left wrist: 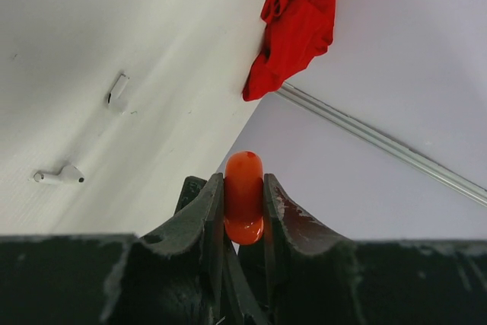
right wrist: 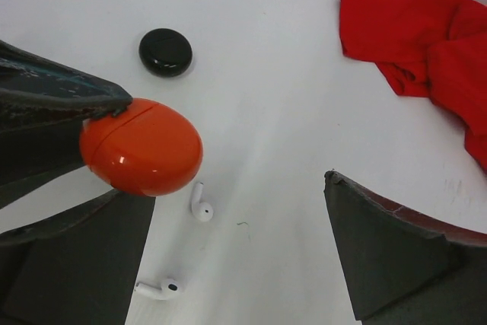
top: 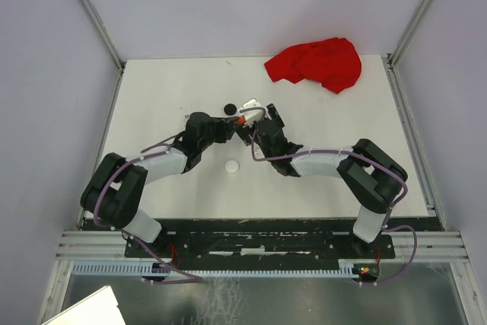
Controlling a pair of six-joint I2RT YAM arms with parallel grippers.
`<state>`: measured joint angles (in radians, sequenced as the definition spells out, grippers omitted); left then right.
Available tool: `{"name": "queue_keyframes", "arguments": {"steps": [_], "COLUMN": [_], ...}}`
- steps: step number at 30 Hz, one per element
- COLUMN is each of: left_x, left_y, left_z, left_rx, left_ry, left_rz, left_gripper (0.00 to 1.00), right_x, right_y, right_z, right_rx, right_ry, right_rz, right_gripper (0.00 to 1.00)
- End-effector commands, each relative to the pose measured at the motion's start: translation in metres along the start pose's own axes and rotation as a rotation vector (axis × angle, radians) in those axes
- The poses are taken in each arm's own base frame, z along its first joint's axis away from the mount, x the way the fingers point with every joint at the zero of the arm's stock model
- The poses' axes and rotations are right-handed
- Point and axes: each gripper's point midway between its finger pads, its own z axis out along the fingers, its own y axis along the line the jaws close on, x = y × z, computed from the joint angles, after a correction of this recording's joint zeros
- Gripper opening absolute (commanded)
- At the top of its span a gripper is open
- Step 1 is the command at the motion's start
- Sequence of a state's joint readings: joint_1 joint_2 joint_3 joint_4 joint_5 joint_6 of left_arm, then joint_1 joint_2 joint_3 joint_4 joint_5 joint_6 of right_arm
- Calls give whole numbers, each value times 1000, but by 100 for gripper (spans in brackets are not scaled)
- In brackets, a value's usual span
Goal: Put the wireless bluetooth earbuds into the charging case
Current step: Close the charging case, then place the charging case at the center of the board.
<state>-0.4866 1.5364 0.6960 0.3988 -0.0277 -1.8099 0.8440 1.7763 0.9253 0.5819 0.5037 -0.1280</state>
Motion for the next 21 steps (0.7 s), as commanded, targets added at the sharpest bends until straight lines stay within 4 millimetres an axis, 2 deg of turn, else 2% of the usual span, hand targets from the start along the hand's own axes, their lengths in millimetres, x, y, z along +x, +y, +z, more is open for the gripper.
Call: {"name": "queue_keyframes", "arguments": {"steps": [1, 6, 9, 10, 15, 21], "left_x": [2, -7, -22, -26, -48, -66], "left_y": [-17, -8, 2, 6, 18, 26], "left_z": [-8, -6, -4, -4, 2, 13], "left_rx": [66, 52, 31, 24, 21, 35], "left_ry": [-3, -42, -97, -110, -159, -154], "left_rz": [-13, 24, 76, 91, 185, 247], "left_gripper": [3, 3, 3, 3, 3, 3], "right_x": [-12, -8, 3, 14, 12, 12], "right_y": [-27, -41, -44, -42, -18, 11], "right_z": [-6, -14, -17, -19, -28, -40], "right_rx": [109, 153, 118, 80, -111, -305], "right_ry": [-28, -12, 69, 142, 218, 272], "right_rz": [-11, 13, 83, 108, 165, 136], "right_gripper": [99, 99, 99, 99, 98, 96]}}
